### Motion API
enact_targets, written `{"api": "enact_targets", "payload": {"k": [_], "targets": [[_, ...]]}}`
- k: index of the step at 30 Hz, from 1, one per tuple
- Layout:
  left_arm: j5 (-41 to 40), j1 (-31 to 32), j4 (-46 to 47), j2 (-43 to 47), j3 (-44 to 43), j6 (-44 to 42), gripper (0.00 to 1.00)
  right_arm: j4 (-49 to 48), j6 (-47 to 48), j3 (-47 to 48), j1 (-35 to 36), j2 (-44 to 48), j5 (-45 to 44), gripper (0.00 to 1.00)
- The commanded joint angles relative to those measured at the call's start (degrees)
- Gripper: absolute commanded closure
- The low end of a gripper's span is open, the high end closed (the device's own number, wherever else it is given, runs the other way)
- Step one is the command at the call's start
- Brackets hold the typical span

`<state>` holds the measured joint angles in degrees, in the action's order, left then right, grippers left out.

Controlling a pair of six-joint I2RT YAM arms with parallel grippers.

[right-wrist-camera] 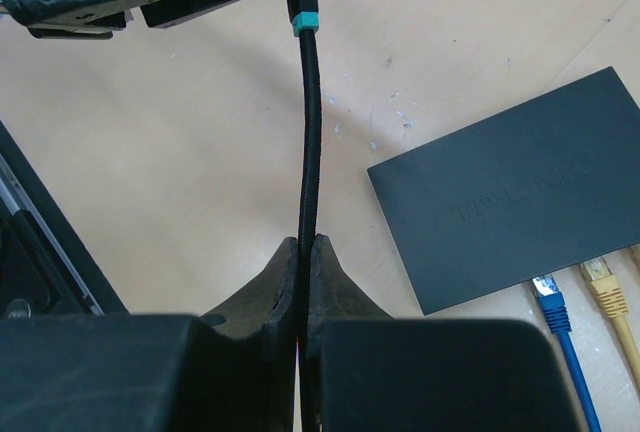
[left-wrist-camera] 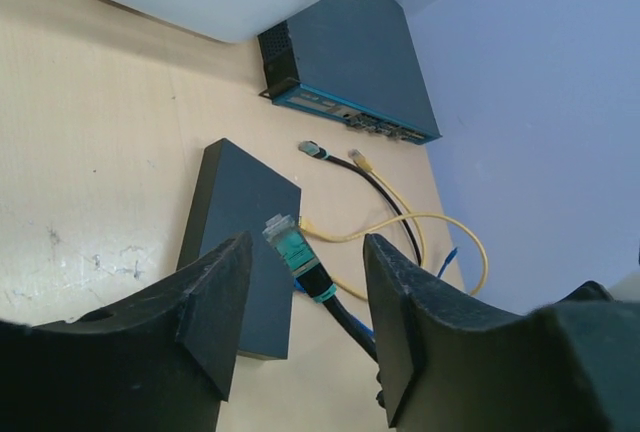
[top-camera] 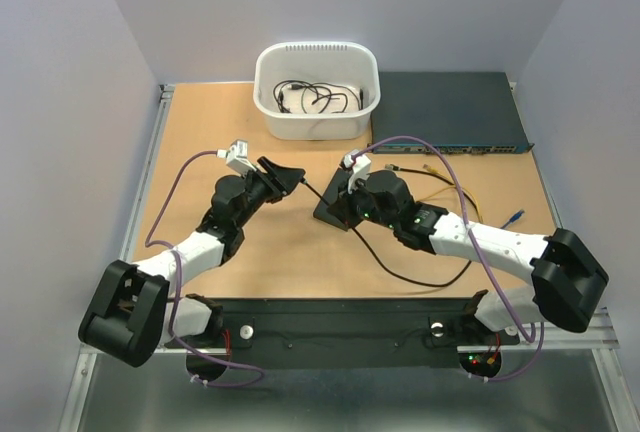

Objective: Insert the plug into the switch port

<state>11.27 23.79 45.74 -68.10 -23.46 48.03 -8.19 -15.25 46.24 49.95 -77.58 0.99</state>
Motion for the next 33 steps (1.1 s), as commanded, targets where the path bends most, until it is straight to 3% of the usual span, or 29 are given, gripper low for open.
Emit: {"api": "enact_targets", "payload": {"k": [1, 4, 15, 17, 18, 19, 22, 29, 33], "targets": [[0.86, 0.55, 5.24, -0.89, -3.08, 1.36, 0.47, -3.24, 0.04, 2.28, 0.5, -0.29, -2.12, 1.0], [1.04, 0.91, 5.59, -2.12, -3.69, 1.63, 0.59, -3.33, 0.22, 2.28, 0.76, -0.29, -2.49, 1.0], [2.0, 1.17, 7.26, -4.33, -4.31, 1.28, 0.86, -6.05, 0.92, -0.89, 1.29, 4.98, -7.41, 0.98], [2.35, 1.17, 7.79, -4.41, -4.4, 0.49, 0.89, -6.05, 0.83, -1.15, 1.29, 6.29, -8.63, 0.85], [2.7, 1.17, 8.66, -4.33, -4.31, 0.22, 0.9, -5.97, 1.01, -1.24, 1.29, 7.0, -9.25, 0.73], [3.06, 1.17, 9.36, -4.24, -4.22, -0.21, 0.91, -5.88, 1.09, -1.59, 1.29, 7.96, -10.04, 0.48], [4.72, 1.17, 15.49, -3.89, -2.56, -1.62, 0.97, -5.96, 1.27, -2.55, 1.2, 12.87, -13.12, 0.28], [15.42, 1.08, 40.63, -6.43, 2.1, -0.14, 1.0, -16.32, 2.76, -10.28, 1.2, 28.7, -7.07, 0.21], [22.29, 1.17, 59.06, -8.37, 2.55, 3.9, 1.0, -17.83, 2.68, -9.94, 0.94, 30.65, 1.25, 0.26]]}}
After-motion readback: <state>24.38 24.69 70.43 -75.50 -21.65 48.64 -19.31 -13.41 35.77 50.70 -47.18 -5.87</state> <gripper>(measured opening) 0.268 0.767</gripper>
